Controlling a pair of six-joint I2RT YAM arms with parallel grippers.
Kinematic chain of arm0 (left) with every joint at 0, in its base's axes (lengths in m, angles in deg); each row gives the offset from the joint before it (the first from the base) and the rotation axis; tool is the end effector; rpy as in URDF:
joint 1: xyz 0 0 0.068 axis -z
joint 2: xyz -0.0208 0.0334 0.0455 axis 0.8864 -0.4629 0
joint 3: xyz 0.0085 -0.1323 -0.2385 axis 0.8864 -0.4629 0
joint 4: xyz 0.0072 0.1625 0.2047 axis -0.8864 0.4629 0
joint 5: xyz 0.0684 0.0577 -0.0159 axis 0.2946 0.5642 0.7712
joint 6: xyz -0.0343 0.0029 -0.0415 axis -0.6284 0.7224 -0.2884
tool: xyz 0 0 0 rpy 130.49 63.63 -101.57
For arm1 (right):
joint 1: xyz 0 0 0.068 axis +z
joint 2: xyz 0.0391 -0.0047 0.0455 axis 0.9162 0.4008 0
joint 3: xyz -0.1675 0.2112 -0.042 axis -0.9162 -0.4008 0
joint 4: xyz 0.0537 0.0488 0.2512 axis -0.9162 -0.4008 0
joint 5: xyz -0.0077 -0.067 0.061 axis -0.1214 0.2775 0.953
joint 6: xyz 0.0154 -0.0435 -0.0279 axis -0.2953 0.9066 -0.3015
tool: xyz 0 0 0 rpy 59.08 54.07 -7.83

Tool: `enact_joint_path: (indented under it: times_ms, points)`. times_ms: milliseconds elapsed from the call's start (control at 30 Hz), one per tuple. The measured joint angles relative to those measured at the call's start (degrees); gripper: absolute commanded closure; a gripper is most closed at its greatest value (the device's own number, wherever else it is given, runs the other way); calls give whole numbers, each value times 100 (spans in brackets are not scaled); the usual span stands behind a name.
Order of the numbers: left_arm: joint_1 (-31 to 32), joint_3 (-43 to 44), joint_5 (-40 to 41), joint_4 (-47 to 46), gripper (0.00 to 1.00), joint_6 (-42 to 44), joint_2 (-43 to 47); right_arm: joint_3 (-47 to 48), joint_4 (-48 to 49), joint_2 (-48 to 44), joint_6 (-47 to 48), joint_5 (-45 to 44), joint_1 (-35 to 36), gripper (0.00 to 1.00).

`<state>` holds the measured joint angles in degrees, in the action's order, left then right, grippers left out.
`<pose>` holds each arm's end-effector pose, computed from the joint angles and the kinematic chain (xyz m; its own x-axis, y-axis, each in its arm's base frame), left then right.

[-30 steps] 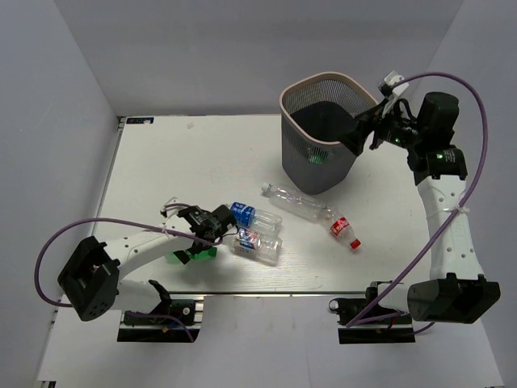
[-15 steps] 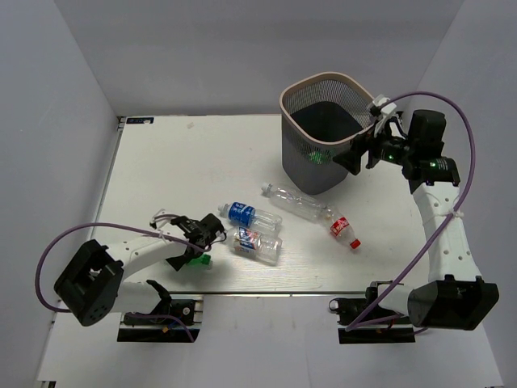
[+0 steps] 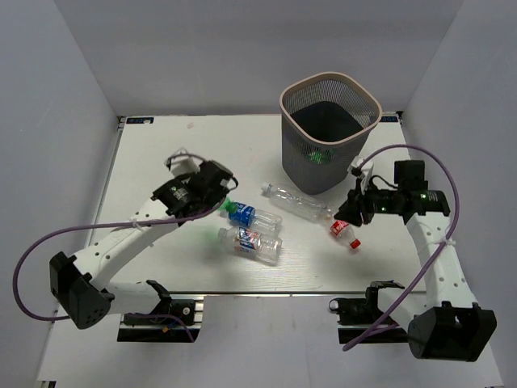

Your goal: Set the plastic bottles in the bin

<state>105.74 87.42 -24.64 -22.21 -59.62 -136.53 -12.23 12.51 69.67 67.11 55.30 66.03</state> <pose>0.1826 -0.1417 0.2937 -0.5142 -0.5568 -0.6524 -0.5546 0.7961 -0.2423 0.1956 0.0260 0.3255 -0.3454 -0.3844 -0.8561 -0.8477 0.5191 0.1089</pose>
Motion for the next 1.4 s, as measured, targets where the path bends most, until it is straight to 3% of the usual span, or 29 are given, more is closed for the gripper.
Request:
enact_joint_path:
  times_ms: [67, 167, 400, 667, 800, 900, 933, 1033, 1233, 1400]
  points:
    - [2, 595, -20, -417, 98, 678, 24, -476, -48, -219, 44, -192, 0, 31]
    - [4, 1366, -245, -1252, 98, 1716, -216, -984, -13, -492, 63, -538, 7, 17]
    - [4, 2889, -1257, -3541, 98, 3499, -1735, -1499, 468, -577, -74, -1285, 9, 13]
    - [4, 3620, -2155, -5541, 93, 3766, -2802, -1788, 837, -527, -136, -1735, 9, 13]
    - [4, 4308, -2540, -6113, 81, 3488, -3303, -1803, 966, -474, -166, -1858, 9, 12]
    - [4, 4918, -2695, -6231, 43, 3342, -3748, -1869, 1082, -470, -195, -1932, 9, 10]
    - [4, 5075, -2734, -6255, 25, 3294, -3891, -1893, 1108, -468, -208, -1965, 9, 10]
    - [4, 5469, -2835, -6181, 3, 3191, -4350, -1943, 1213, -461, -267, -2048, 9, 10]
    - [4, 5899, -2889, -5689, 0, 3136, -5034, -2006, 1510, -348, -374, -2157, 9, 10]
    - [24, 5796, -2839, -5171, 3, 3731, -4719, -2205, 1906, 223, -393, -2343, 72, 10]
